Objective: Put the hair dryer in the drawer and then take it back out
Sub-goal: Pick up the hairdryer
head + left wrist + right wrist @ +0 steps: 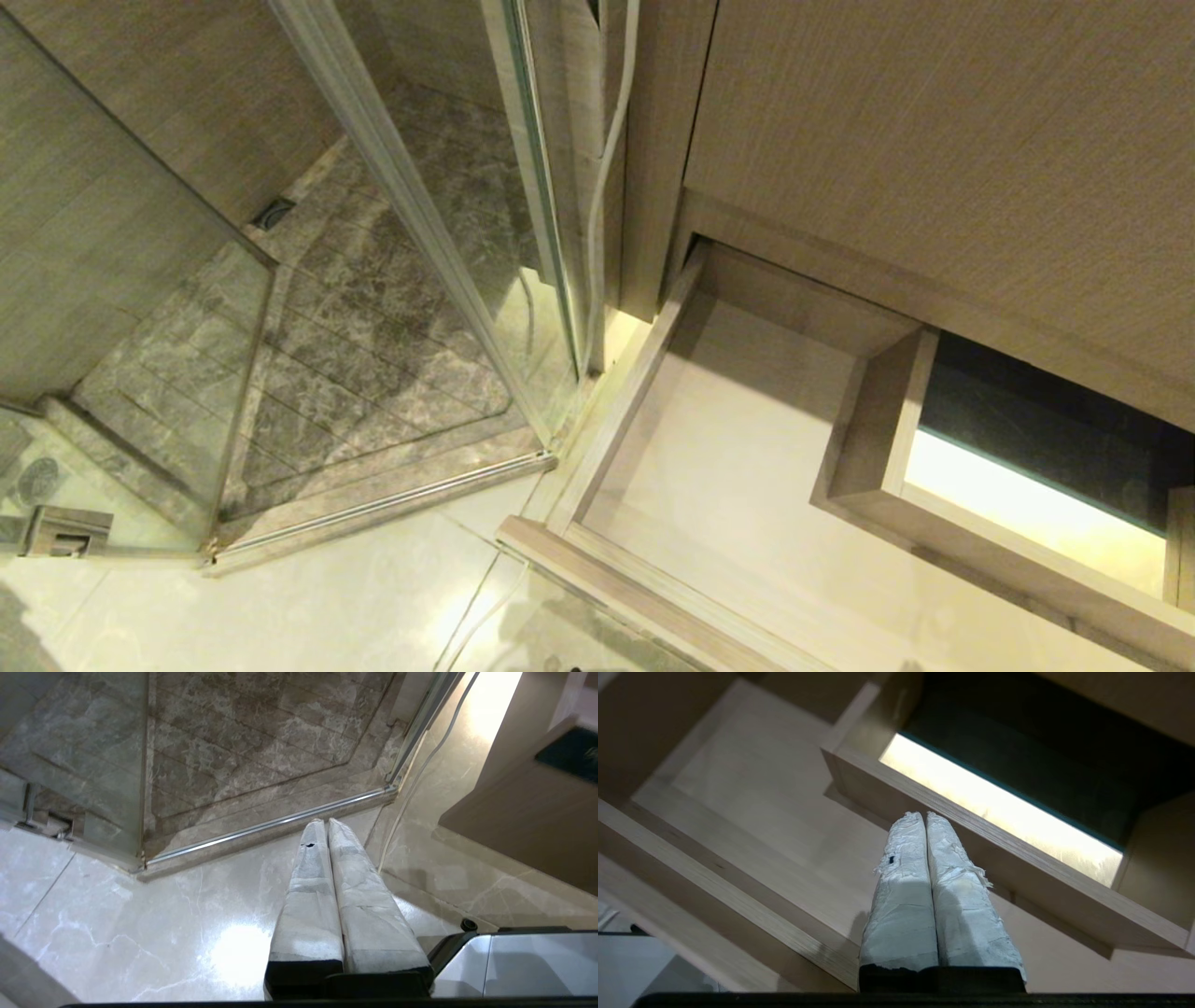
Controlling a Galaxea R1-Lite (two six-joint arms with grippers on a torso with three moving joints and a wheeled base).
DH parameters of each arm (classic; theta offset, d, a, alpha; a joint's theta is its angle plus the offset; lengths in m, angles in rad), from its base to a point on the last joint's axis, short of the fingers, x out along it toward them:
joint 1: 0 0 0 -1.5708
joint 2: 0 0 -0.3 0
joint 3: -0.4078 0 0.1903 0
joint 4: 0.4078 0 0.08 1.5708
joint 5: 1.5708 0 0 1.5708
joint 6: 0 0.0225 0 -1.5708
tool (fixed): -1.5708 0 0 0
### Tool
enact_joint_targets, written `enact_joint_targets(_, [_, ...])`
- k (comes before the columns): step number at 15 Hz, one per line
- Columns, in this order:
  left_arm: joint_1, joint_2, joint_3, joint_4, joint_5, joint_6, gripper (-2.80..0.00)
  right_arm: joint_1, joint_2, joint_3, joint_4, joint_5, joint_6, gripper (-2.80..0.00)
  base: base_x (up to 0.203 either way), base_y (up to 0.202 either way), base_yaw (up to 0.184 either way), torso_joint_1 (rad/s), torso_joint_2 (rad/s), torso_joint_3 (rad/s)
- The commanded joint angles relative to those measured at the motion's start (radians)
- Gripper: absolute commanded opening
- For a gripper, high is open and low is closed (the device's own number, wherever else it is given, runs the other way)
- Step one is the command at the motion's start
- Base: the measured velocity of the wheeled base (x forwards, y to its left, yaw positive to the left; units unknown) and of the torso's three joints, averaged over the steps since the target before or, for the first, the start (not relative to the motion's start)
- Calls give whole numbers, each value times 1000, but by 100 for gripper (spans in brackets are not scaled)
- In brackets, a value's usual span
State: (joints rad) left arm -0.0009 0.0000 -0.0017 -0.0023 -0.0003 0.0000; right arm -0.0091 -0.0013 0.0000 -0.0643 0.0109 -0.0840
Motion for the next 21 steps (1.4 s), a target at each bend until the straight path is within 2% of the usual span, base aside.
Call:
enact_joint_targets(1, [-1,1,0,-1,0,1,-280,0,0,0,-2,0,0,-280,0,0,0,0,0,0])
enact_joint_targets(12, [-1,1,1,-1,0,1,-280,0,0,0,-2,0,1,-280,0,0,0,6,-18,-10])
enact_joint_targets(17, [-1,0,0,-1,0,0,-280,0,0,0,-2,0,1,-280,0,0,0,81,-403,-214])
enact_joint_targets(21, [-1,1,0,-1,0,0,-280,0,0,0,-2,0,1,-280,0,0,0,313,-464,-255])
